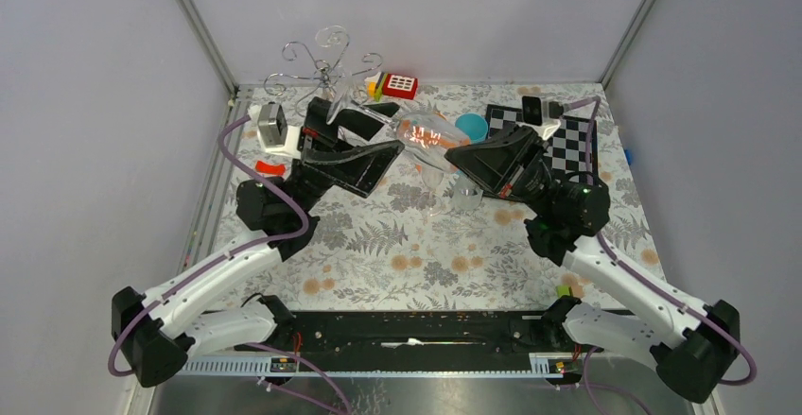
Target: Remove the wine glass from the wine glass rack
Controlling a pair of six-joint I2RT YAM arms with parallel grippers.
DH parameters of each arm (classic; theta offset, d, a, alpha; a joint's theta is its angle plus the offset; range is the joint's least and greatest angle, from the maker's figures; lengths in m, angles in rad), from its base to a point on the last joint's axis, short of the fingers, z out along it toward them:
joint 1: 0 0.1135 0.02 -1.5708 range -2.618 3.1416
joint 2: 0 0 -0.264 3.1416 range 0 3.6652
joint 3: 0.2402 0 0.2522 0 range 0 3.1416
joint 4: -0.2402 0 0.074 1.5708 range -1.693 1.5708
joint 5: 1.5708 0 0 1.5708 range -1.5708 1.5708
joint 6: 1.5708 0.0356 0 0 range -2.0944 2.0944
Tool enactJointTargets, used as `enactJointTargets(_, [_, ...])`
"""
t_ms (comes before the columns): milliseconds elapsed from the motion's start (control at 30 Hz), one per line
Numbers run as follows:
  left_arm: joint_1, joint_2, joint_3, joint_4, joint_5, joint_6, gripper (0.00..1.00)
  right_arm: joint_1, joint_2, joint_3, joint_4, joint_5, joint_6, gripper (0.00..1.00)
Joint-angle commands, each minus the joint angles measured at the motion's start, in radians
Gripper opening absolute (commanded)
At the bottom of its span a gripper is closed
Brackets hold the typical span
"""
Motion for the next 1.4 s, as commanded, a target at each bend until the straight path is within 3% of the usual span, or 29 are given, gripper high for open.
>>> enactJointTargets(0, [-0.002,-0.107,-0.029,-0.123,0.014,0.024,0.96,0.009,-0.124,0.055,-0.165,0.048,-0.176,0.00])
enactJointTargets(200, [-0.002,-0.256,-0.069,-0.426,0.033,0.071,0.99,0.009,-0.283,0.183,-0.828,0.193,-0.507,0.00])
enactJointTargets(367, [-0.002,-0.368,-0.039,-0.781,-0.075,0.192,0.99,0.010,-0.297,0.386,-1.416,0.278,-0.782,0.00])
enactJointTargets(600, [-0.002,-0.464,-0.003,-1.127,-0.262,0.316,0.99,0.009,-0.270,0.568,-1.919,0.280,-1.053,0.00])
enactJointTargets(733, [-0.002,-0.477,0.031,-1.251,-0.373,0.371,0.99,0.008,-0.237,0.594,-2.090,0.242,-1.170,0.00])
enactJointTargets(933, [-0.002,-0.493,0.042,-1.330,-0.483,0.406,0.99,0.010,-0.176,0.552,-2.191,0.392,-1.205,0.00])
enactJointTargets(1033, [-0.002,-0.502,0.029,-1.334,-0.506,0.408,0.99,0.009,-0.111,0.510,-2.198,0.369,-1.207,0.00])
enactJointTargets(1200, [-0.002,-0.509,0.018,-1.347,-0.523,0.418,0.99,0.008,-0.023,0.418,-2.165,0.484,-1.206,0.00])
enactJointTargets(1367, [-0.002,-0.506,0.032,-1.354,-0.535,0.426,0.99,0.010,0.064,0.368,-2.110,0.434,-1.180,0.00])
